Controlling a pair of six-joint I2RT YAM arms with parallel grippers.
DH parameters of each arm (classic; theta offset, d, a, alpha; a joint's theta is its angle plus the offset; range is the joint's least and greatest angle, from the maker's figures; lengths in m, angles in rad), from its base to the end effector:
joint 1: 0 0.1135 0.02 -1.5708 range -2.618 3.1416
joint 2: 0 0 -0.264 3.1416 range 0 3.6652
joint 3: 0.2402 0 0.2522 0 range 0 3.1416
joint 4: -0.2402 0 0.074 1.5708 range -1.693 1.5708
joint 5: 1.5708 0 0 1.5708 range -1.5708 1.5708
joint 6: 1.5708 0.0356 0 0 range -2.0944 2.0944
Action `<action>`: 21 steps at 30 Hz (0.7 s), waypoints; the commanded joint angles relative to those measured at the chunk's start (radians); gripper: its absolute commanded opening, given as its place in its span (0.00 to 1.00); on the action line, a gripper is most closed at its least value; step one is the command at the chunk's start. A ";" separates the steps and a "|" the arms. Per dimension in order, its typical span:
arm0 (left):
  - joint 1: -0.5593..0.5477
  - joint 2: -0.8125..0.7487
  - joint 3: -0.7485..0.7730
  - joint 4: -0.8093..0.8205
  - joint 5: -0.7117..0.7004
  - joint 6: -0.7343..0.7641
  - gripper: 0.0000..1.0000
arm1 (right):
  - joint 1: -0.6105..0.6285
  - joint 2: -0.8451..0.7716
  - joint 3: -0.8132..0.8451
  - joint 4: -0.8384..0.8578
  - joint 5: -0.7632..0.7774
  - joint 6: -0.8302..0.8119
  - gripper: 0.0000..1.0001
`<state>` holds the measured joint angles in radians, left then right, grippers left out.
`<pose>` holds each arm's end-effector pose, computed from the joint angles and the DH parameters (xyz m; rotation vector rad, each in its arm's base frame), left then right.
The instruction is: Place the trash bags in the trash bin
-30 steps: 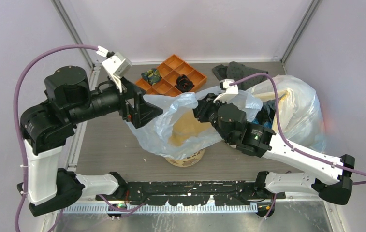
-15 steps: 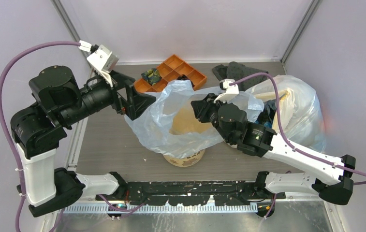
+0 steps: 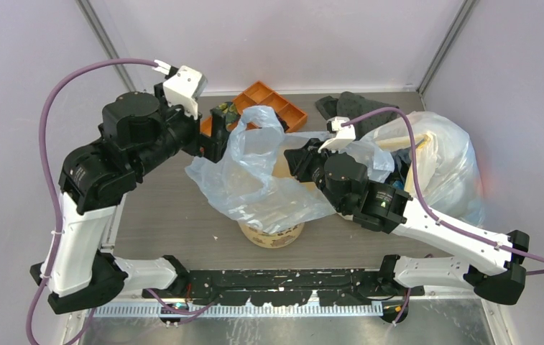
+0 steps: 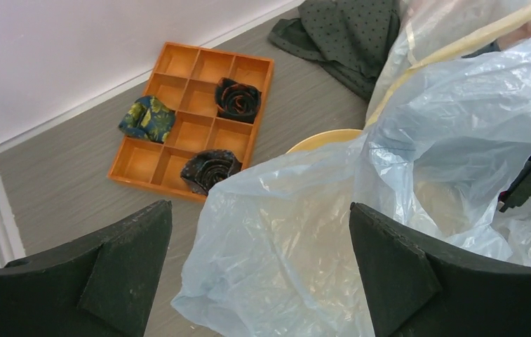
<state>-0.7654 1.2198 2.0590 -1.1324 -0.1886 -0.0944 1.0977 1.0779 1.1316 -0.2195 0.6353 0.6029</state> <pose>0.1146 -0.1009 0.5523 0.4930 1.8140 -0.4192 0.1271 0.2020 0.4022 0.0423 1.7557 0.7093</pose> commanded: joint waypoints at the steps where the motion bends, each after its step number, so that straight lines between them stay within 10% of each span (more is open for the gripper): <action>1: 0.002 -0.056 0.010 0.119 -0.064 0.021 0.98 | 0.003 -0.012 0.037 -0.004 0.026 -0.007 0.24; 11: 0.002 -0.079 -0.029 0.132 0.372 -0.041 0.90 | 0.003 -0.051 0.050 -0.041 -0.019 -0.025 0.33; 21: 0.002 -0.042 -0.113 0.219 0.412 -0.142 0.53 | 0.002 -0.191 0.114 -0.109 -0.182 -0.031 0.48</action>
<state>-0.7654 1.1511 1.9514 -0.9962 0.1852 -0.1925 1.0977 0.9459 1.1931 -0.3405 0.5346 0.5789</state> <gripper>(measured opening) 0.557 0.468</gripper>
